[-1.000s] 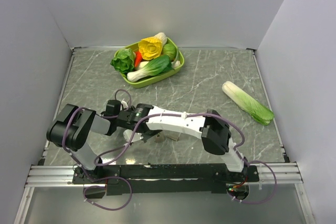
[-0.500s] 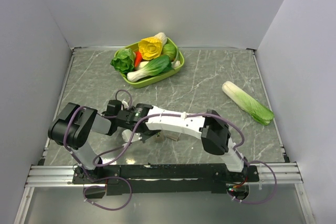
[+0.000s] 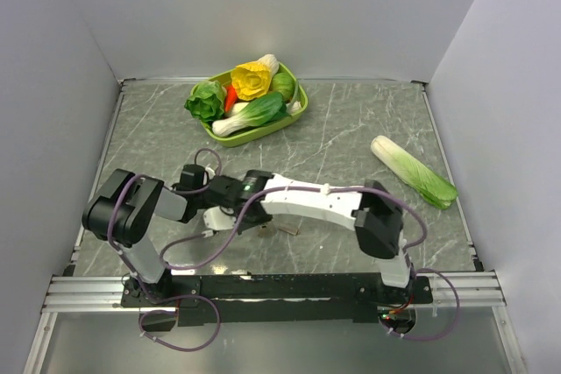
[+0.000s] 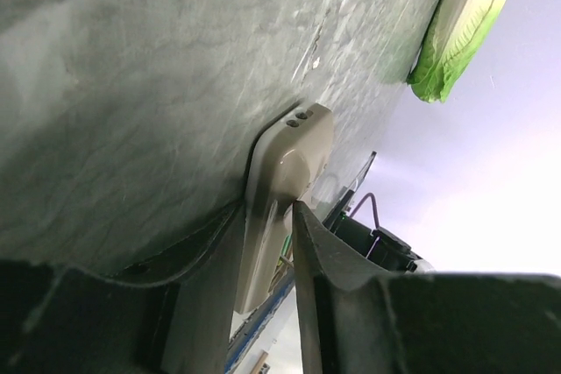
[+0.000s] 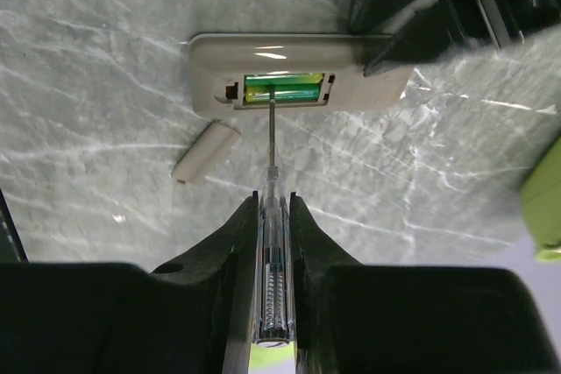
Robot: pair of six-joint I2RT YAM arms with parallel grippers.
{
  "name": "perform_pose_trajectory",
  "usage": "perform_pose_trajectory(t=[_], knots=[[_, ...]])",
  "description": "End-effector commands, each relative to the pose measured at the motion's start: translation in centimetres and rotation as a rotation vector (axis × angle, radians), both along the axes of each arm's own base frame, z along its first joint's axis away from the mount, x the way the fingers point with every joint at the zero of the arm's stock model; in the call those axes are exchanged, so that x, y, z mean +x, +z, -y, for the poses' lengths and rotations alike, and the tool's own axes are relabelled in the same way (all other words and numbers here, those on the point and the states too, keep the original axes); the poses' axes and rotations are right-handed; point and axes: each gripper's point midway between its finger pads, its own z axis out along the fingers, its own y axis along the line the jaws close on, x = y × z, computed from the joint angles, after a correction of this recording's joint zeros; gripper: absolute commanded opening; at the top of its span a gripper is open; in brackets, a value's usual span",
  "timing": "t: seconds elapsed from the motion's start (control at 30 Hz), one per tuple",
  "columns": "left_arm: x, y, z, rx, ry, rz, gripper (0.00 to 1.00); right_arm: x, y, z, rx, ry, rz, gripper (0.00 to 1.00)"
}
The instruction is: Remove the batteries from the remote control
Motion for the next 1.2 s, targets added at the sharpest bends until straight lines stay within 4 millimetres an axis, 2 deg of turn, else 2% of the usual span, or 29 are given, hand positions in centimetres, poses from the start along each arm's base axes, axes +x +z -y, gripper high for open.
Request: perform_pose_trajectory(t=[0.0, 0.03, 0.5, 0.93, 1.03, 1.17], knots=[[-0.1, -3.1, -0.7, 0.116, 0.032, -0.062, 0.35, 4.3, -3.4, -4.7, 0.312, -0.061, 0.012, 0.0], [-0.1, -3.2, -0.7, 0.118, 0.032, -0.063, 0.35, 4.1, -3.7, -3.8, 0.317, -0.072, 0.005, 0.0], [-0.2, -4.3, -1.2, 0.177, 0.043, -0.089, 0.34, 3.9, -4.8, -0.9, 0.435, -0.128, -0.004, 0.0], [-0.7, -5.1, -1.7, 0.214, 0.057, -0.105, 0.34, 4.2, -5.7, -0.6, 0.523, -0.157, 0.026, 0.0], [-0.8, -4.7, -1.6, 0.197, 0.054, -0.089, 0.35, 4.0, -6.5, -0.4, 0.511, -0.166, 0.02, 0.0], [-0.3, -3.0, -1.2, 0.163, 0.046, -0.038, 0.4, 4.1, -5.8, -0.2, 0.541, -0.165, 0.037, 0.0]])
